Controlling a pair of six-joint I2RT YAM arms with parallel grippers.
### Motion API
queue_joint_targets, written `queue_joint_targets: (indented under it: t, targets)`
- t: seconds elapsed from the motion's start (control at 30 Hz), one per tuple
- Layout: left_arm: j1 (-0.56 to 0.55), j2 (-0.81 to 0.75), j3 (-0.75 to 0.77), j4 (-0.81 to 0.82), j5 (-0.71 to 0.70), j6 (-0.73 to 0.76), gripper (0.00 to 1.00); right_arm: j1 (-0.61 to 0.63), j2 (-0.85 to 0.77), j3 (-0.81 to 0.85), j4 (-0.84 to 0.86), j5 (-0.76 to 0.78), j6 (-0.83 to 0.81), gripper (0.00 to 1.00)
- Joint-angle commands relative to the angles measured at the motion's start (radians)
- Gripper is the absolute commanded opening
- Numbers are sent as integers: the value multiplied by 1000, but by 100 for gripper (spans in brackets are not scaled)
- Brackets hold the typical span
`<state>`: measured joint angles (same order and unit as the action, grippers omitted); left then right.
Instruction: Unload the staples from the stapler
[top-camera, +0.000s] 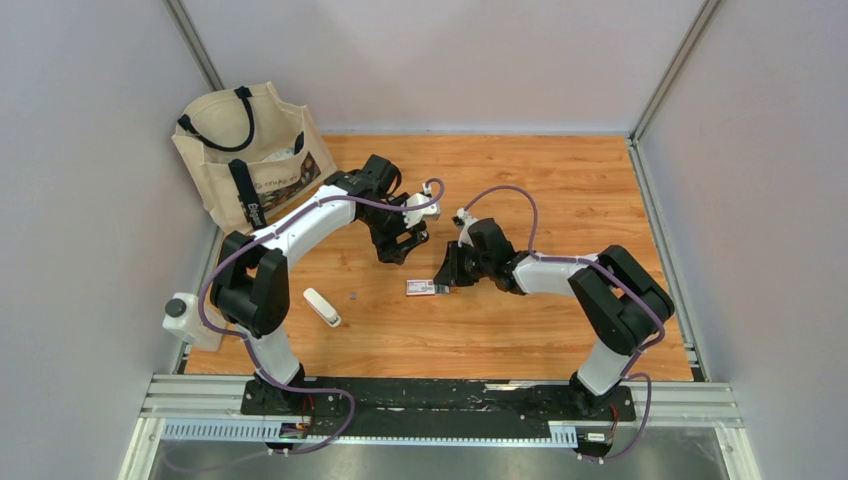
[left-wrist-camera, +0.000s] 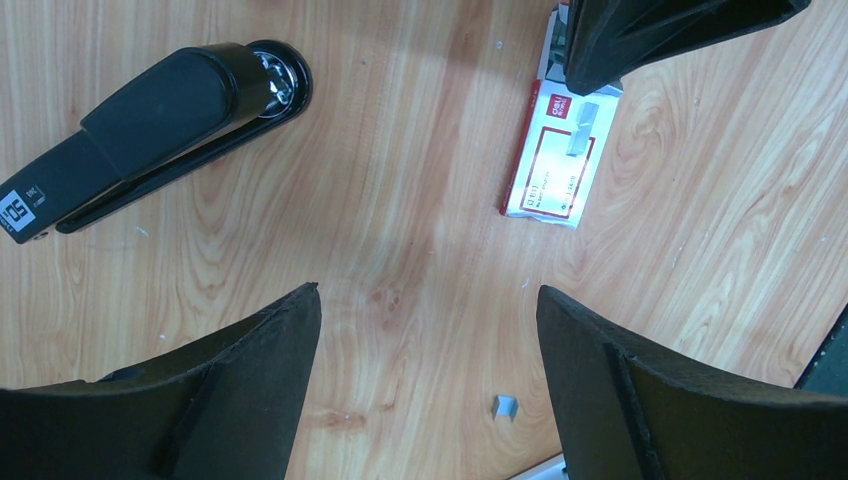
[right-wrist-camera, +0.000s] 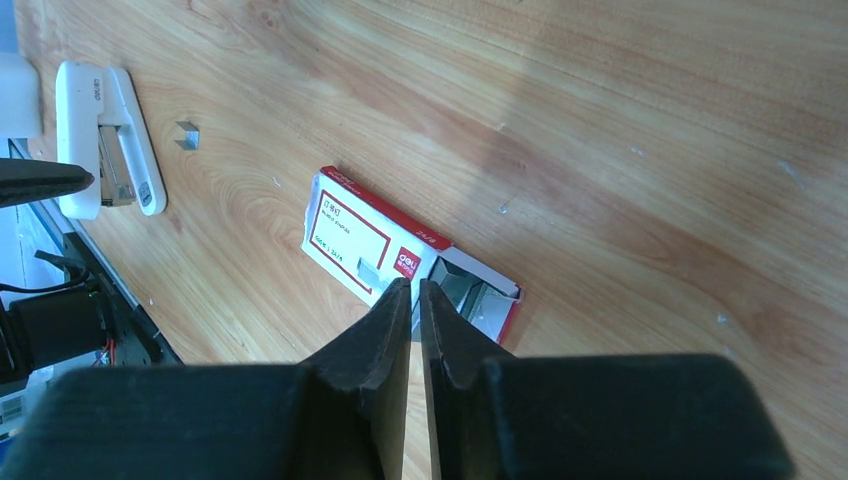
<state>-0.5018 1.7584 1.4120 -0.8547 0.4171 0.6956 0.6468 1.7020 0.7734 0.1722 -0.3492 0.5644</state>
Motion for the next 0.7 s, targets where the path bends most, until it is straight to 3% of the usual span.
queue_joint_targets:
  t: [0.0,0.3,0.53,0.67]
  targets:
    - [3,-13,-7,16,25,-7,87,2,-21,32,-25,30,-31,15]
    - [2,26,-4,46,38,-36,86,56,-162,-78,9,70,-23,22]
    - [-59,107,47,173,-47,-80,84,74,-162,-186,118,182,87,1]
    - [-80,173,73,207,-92,-82,84,73,-140,-169,135,200,95,0]
